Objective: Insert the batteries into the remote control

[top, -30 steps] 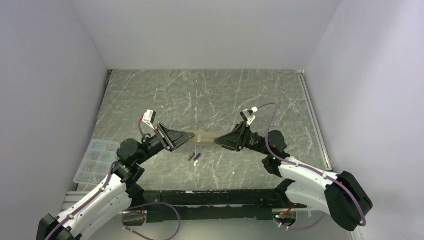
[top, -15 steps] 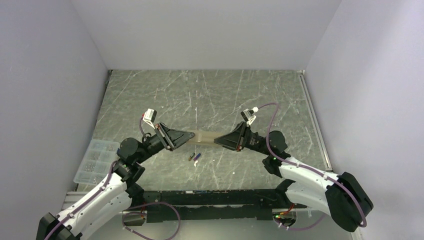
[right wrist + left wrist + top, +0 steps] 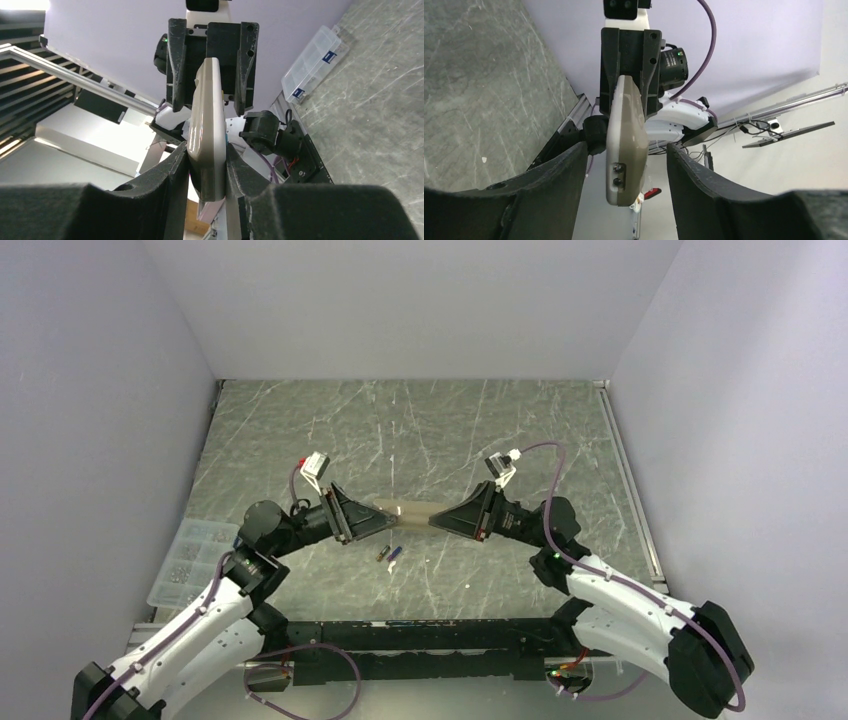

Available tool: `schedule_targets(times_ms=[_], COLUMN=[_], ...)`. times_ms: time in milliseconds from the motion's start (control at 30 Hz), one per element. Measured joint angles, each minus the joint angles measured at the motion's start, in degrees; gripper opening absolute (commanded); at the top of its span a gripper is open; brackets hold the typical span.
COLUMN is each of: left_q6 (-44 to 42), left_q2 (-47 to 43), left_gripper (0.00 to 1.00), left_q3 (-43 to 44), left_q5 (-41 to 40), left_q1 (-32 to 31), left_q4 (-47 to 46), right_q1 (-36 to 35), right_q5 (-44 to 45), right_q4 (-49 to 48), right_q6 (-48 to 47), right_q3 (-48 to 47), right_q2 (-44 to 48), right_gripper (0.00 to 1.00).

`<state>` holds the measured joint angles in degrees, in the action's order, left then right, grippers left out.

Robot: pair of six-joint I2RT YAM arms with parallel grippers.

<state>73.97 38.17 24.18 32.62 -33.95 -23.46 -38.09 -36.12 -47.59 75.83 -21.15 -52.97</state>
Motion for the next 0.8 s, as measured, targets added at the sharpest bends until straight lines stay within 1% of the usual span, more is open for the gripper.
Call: schedule_targets(times_ms=[133,267,367,633,733,800], left_q6=[-2.4,-4.7,-6.3,-9.8,-10.4,-10.6], left_q2=[0.3,1.2,1.9,2.1,2.2,2.1], left_gripper=[0.66,0.64,0.61,0.44,0.43,0.44], left_q3=[2.7,5.3,6.6,7.3,7.4,7.4], left_q5=[2.6,5.6,6.9,8.7,8.7,8.7], left_q1=[0.0,0.0,0.0,0.0,0.0,0.0], left_q4=[3.0,6.3,9.1,15.1,15.6,16.0], right_q1=[0.0,0.0,0.0,0.0,0.0,0.0], right_q5=[-0.7,-1.9,-2.4,-3.8,-4.1,-4.3], right_q4=[4.5,8.9,11.5,14.4,14.6,14.7], right_q6=[-2.8,-5.2,-6.7,-8.2,-8.2,-8.2], right_q3=[-1.9,-3.6,-4.3,-4.9,-5.1,-5.1], right_q2=[1.2,1.5,2.0,2.2,2.2,2.3], right_gripper=[0.00,0.00,0.00,0.00,0.00,0.00])
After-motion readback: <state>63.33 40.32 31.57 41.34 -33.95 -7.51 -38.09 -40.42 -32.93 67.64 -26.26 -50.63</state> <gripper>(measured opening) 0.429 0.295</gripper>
